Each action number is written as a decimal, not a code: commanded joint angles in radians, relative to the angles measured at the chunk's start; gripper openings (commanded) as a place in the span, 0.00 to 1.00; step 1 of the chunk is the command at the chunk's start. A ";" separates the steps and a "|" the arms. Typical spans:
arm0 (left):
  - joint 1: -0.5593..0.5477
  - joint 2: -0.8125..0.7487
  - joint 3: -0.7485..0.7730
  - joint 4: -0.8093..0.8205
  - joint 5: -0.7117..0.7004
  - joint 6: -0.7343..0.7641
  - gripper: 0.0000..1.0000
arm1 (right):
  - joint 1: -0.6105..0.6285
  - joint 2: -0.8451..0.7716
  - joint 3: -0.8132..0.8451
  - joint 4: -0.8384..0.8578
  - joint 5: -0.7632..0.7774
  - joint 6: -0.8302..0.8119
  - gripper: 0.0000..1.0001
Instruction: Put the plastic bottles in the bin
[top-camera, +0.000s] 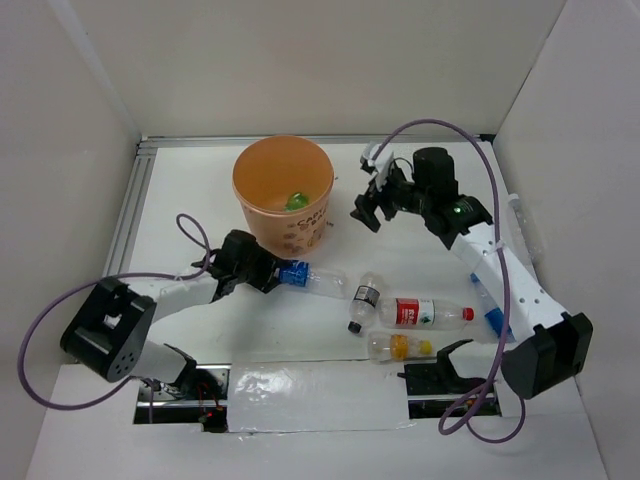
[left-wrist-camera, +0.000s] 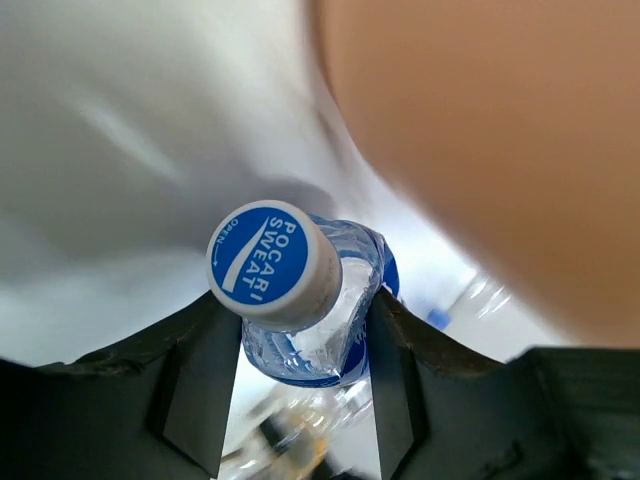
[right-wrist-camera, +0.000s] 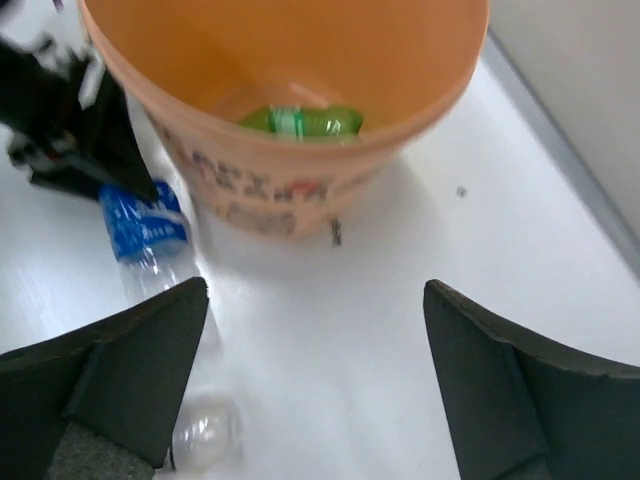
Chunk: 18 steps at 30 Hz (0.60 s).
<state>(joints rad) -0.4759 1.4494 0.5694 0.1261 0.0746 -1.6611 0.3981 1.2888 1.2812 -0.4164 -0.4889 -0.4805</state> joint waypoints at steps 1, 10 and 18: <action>-0.024 -0.139 0.018 -0.071 0.048 0.247 0.00 | -0.048 -0.103 -0.092 -0.019 -0.028 0.010 0.90; -0.081 -0.439 0.380 -0.239 0.067 0.576 0.00 | -0.203 -0.295 -0.405 -0.055 -0.030 0.049 0.48; -0.070 -0.220 0.838 -0.356 -0.270 0.785 0.00 | -0.340 -0.260 -0.415 0.002 0.168 0.160 0.78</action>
<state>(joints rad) -0.5556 1.1210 1.2884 -0.1276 0.0013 -1.0115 0.1028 1.0138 0.8398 -0.4618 -0.4263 -0.3805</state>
